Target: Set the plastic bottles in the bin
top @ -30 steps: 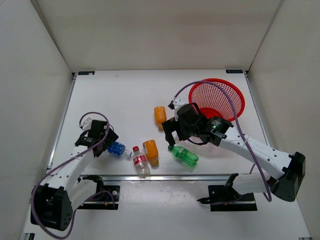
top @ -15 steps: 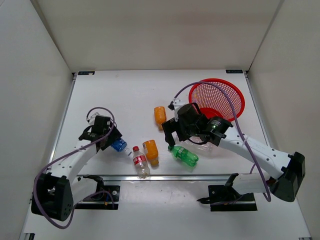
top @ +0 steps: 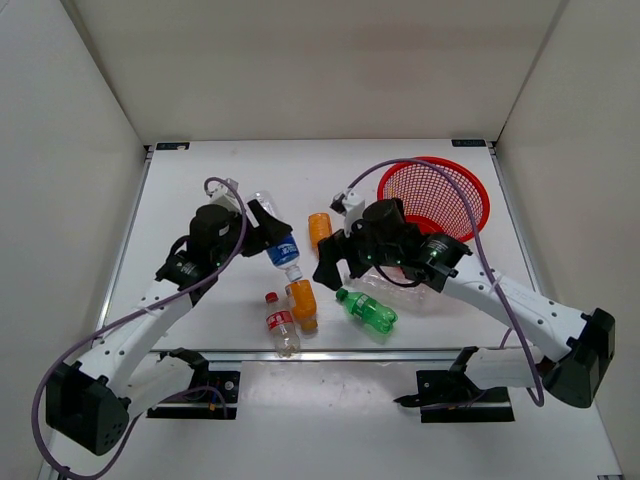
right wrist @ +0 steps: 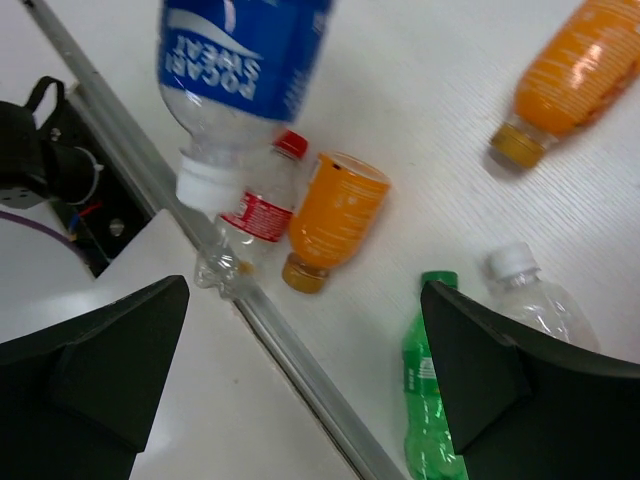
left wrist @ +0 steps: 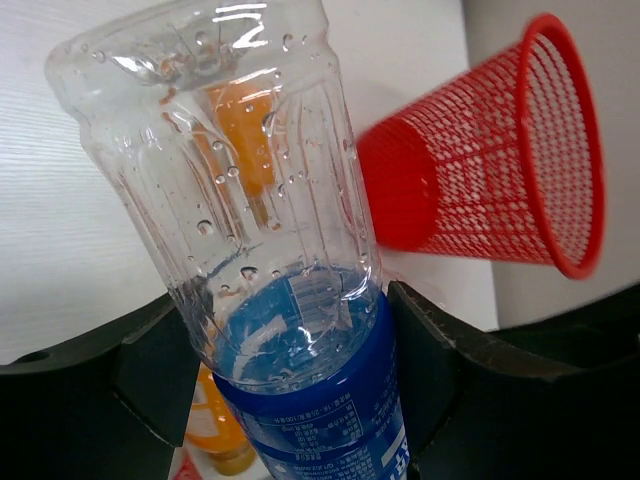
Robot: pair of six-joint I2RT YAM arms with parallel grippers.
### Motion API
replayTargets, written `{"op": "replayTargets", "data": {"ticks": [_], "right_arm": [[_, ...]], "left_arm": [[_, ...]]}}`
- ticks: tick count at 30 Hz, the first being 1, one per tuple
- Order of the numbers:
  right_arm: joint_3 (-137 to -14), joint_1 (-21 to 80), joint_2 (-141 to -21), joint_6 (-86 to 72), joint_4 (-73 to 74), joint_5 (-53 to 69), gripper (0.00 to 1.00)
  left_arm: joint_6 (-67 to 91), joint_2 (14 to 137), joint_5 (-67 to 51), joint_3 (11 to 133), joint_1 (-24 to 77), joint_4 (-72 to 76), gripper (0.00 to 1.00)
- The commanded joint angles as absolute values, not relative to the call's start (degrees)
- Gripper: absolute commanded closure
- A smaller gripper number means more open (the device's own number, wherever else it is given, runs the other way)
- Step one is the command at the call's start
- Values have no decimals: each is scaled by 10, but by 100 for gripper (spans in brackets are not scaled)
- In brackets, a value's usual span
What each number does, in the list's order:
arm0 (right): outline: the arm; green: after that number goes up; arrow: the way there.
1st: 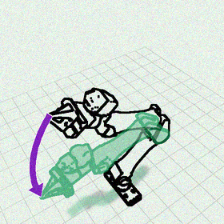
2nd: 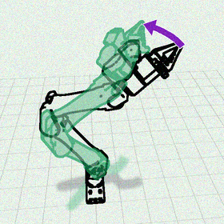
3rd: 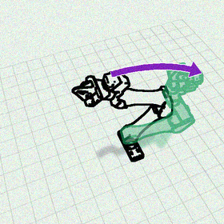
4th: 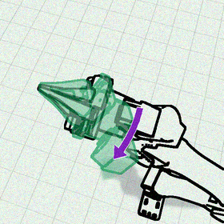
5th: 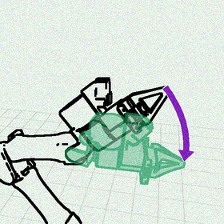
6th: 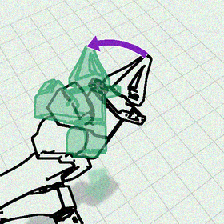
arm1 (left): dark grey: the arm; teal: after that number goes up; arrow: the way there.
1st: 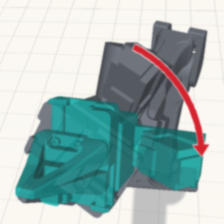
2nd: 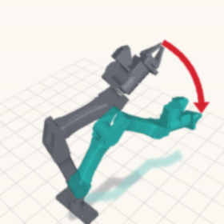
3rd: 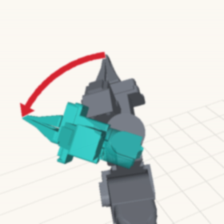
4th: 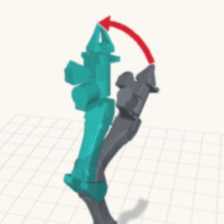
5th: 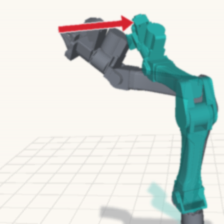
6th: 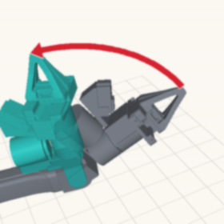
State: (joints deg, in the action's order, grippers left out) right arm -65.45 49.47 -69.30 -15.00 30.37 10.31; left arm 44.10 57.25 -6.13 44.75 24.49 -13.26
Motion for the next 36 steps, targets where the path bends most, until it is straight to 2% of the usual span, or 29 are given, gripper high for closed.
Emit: {"op": "replayTargets", "data": {"ticks": [1, 8, 16, 19, 20, 21, 22, 23, 25, 26, 27, 28, 29, 30, 31, 33, 36], "right_arm": [[-676, 518, -710, -145, 240, 141, 1], [-675, 513, -734, -187, 175, 160, 1], [-654, 494, -741, -236, 69, 214, 1], [-658, 499, -749, -239, 64, 217, 12], [-658, 501, -750, -242, 62, 221, 23], [-655, 504, -751, -243, 67, 215, 40], [-657, 505, -749, -243, 69, 204, 48], [-655, 503, -747, -244, 75, 199, 52], [-644, 496, -731, -249, 75, 188, 66], [-636, 490, -723, -250, 73, 187, 70], [-627, 485, -718, -252, 73, 184, 78], [-625, 478, -713, -251, 69, 191, 81], [-622, 467, -707, -252, 77, 186, 83], [-621, 467, -702, -250, 78, 186, 83], [-621, 453, -697, -244, 87, 184, 83], [-634, 432, -689, -230, 128, 166, 83], [-667, 381, -679, -200, 199, 129, 85]], "left_arm": [[474, 568, -119, 458, 272, -67, 66], [511, 551, -142, 439, 308, 25, 69], [553, 527, -182, 360, 335, 106, 68], [535, 527, -172, 366, 354, 97, 67], [530, 525, -168, 369, 356, 94, 67], [527, 522, -171, 367, 352, 98, 66], [533, 519, -176, 363, 348, 103, 65], [536, 513, -184, 362, 342, 106, 61], [533, 502, -181, 366, 333, 94, 48], [527, 497, -182, 371, 330, 90, 42], [520, 489, -178, 373, 329, 77, 41], [512, 488, -177, 379, 330, 69, 38], [510, 485, -177, 384, 323, 59, 28], [503, 482, -181, 388, 320, 46, 9], [495, 475, -180, 389, 309, 29, 2], [484, 456, -181, 402, 289, 0, 2], [435, 442, -139, 437, 257, -125, 1]]}}
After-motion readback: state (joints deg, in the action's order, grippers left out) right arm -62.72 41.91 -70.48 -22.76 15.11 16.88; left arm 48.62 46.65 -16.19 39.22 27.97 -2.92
